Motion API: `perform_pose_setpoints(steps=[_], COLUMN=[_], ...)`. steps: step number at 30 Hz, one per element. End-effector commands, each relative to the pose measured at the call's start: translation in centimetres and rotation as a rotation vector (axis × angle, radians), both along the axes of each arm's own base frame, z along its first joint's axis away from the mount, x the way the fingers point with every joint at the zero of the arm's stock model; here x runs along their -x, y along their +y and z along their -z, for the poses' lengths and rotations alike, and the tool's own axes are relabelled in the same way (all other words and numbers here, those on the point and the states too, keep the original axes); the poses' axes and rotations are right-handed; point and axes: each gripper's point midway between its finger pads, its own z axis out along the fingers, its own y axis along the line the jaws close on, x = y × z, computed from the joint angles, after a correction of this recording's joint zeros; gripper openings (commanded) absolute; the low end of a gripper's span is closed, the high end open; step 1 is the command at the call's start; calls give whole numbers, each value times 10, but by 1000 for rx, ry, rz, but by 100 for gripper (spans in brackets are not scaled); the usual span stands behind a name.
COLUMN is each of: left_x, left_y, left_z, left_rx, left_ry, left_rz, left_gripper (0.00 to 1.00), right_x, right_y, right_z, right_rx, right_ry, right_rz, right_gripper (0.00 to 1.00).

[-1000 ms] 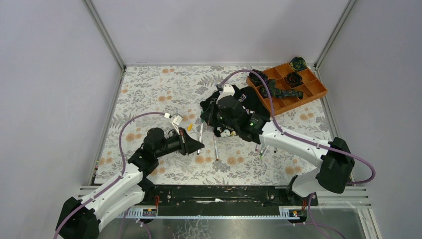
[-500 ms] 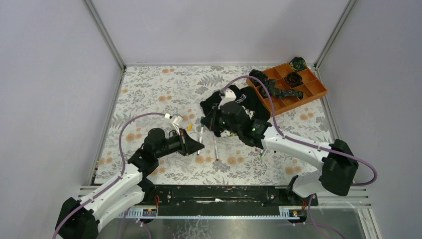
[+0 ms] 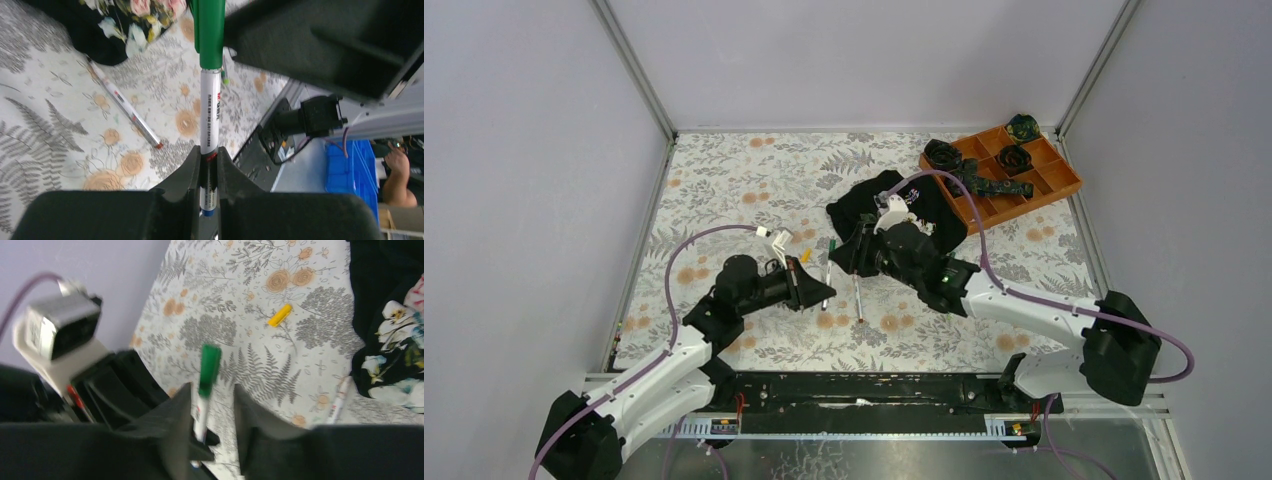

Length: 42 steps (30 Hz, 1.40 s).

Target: Insert the pens into the pen caps

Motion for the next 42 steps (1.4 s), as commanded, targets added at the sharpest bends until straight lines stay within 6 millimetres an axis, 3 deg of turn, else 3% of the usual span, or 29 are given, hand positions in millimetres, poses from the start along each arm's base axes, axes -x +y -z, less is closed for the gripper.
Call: perform_pose_setpoints(steps=[1,4,7,10,15,26,29,32,36,42], left_x=[-15,-9,-6,-3,0,-2,-5,-8,-12,-22], left_y=[-4,-4,-4,-4,-5,-6,-5,-5,-4,-1], left_z=[-50,-51,-49,-49,-54,-58,-57,-57,-59,-73], left_rx=[104,112,108,110,117,108,93,81,79,94], left_ry=[-156,-161,-154,-154,-162,-163,-149,-148,-147,-179], left_rz=[-27,-7,7,17,31,32,20,7,-17,-68], left_gripper=[0,0,0,0,0,0,0,0,0,0], right_x=[0,-20,-30,-33,-33,-20,-11,-3,9,36], right_y=[-13,-26,-29,-24,-7,18,20,21,21,20], right_z=[-31,-53,-73,-89,-96,-66,-60,-54,-42,-9], right_rx=[-21,-63,-115,-154,-175,-165,-174,-178,-178,-136], right_ry=[-75,-93,-124,-130,-125,-17,12,36,81,161], right_rz=[-19,-4,-29,-88,-169,-323,-356,-377,-407,-432], right_gripper=[53,63,66,67,67,54,44,21,3,0])
